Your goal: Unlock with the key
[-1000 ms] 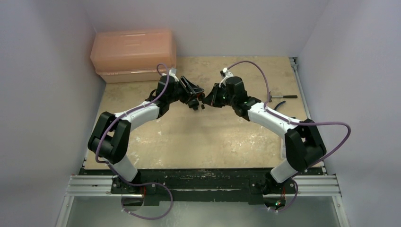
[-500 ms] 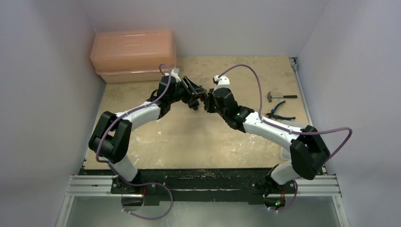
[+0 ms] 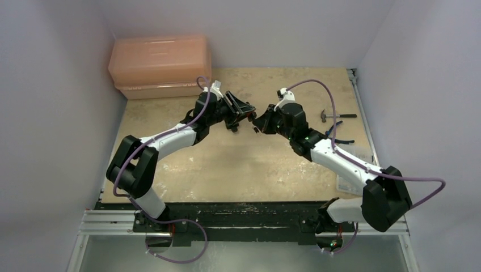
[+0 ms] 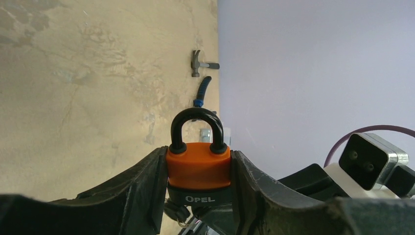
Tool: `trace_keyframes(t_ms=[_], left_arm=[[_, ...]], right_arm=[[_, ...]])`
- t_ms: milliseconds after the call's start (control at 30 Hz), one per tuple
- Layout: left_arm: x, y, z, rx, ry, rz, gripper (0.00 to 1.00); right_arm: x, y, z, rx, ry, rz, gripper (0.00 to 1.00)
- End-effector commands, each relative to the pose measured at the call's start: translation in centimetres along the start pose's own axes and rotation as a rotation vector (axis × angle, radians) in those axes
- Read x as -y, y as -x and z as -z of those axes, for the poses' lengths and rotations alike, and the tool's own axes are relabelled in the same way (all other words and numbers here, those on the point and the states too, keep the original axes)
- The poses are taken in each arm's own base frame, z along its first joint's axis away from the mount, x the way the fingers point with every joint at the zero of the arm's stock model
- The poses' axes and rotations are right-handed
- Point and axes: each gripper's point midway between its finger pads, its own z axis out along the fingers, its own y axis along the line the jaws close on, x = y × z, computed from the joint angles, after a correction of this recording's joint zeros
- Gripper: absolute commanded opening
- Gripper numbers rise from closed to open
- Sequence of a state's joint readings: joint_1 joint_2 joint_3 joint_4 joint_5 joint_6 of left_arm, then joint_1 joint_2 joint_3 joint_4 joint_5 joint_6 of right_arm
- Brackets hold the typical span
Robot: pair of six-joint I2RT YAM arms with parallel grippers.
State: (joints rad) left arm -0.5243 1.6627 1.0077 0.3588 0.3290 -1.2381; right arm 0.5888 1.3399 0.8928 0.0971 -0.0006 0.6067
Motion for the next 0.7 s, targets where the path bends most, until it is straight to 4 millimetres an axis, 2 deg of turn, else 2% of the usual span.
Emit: trace_keyframes(t_ms=[0,167,367,600,667], left_arm=[[5.1,-4.0,2.5,-0.107,-0.087,-0.025,0.0],[4.8,-5.1,3.1,-0.073,-0.013,0.008,0.0],[4.9,-6.5,3.8,-0.05,0.014,0.019,0.0],[5.6,-8.2,4.3,-0.043,0.015,0.001,0.0],[5.8,-9.0,4.5,-0.054,0.018,-0.002,0.0]], right_arm=[[0.3,6.7,1.9,0.263,0.003,0.021,0.0],[2.0,6.2,4.0,0.292,-0.085,0.162,0.0],[2.6,6.2,6.5,0.331,-0.116,0.283,0.0],[1.6,5.6,7.8,0.351,-0.038,0.282,0.0],[0.7,5.1,7.9,0.342,0.022,0.258,0.0]])
